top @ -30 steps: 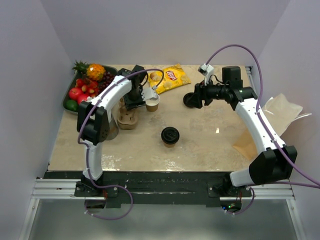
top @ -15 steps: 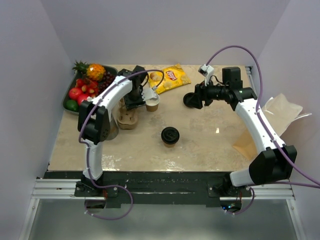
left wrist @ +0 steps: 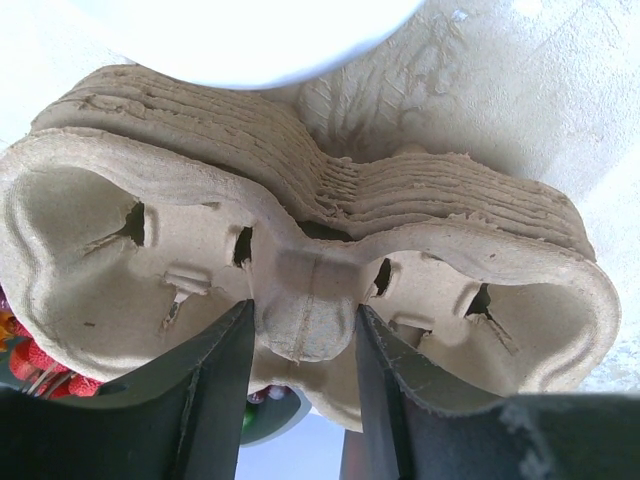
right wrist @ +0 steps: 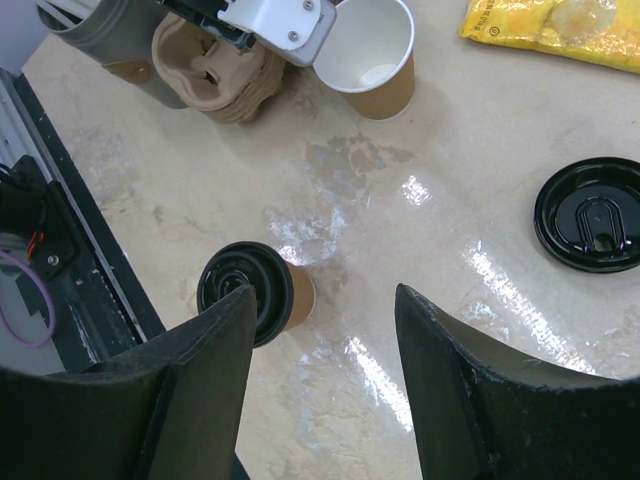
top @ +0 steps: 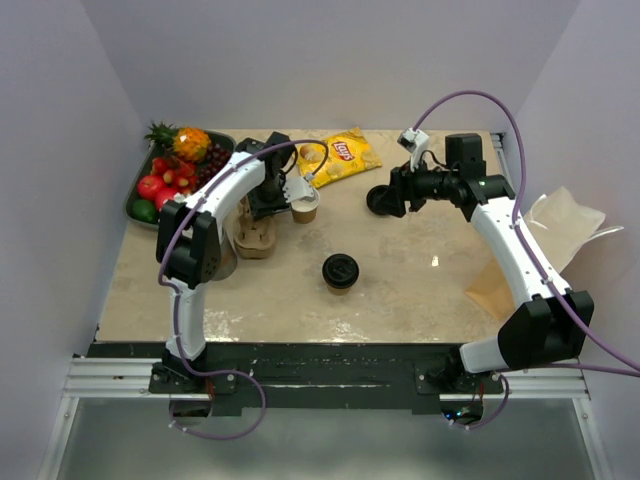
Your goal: Pack the takeout coffee
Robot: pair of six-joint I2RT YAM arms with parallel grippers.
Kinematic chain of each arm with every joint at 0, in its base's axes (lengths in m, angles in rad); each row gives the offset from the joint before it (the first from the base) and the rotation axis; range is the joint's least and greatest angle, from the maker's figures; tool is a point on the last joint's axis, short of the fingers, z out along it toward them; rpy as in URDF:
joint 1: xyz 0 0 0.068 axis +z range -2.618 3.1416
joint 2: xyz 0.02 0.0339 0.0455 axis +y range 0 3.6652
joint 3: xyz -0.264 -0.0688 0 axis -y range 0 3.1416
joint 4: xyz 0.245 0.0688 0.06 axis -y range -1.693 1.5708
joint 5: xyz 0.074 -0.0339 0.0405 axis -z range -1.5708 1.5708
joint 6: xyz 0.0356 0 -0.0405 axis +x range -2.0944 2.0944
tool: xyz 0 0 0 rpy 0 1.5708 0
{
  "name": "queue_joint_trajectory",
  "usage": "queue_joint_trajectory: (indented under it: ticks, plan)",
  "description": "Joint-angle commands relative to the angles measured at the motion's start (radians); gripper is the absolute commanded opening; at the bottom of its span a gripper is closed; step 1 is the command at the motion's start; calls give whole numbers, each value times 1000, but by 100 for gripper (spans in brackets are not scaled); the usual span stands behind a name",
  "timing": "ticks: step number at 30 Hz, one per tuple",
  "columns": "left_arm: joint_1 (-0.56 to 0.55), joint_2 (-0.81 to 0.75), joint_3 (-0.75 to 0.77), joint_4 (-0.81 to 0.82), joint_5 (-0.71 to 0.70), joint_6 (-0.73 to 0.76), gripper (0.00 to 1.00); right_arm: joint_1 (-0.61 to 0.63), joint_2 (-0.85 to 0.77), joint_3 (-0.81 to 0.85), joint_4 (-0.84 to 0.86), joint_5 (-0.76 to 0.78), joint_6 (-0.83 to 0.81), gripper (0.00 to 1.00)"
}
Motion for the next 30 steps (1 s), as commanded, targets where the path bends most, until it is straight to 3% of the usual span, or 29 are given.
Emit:
queue_joint_trajectory:
  ticks: [1,18,22,26,30]
  plan:
    - [8,-13,51,-4,-19,-7,43,-5,-33,4,25,-7,18,61]
    - [6,-105,183,-71,-22,-45,43,-5,-3,21,25,-13,21,61]
    - [0,-134,247,-96,14,-77,42,-2,-6,26,-11,-21,-80,61]
    - [-6,-165,298,-108,85,-105,42,13,-13,29,-172,-51,-325,71]
    - [-17,-218,292,-114,162,-151,41,86,-3,26,-222,-34,-401,86]
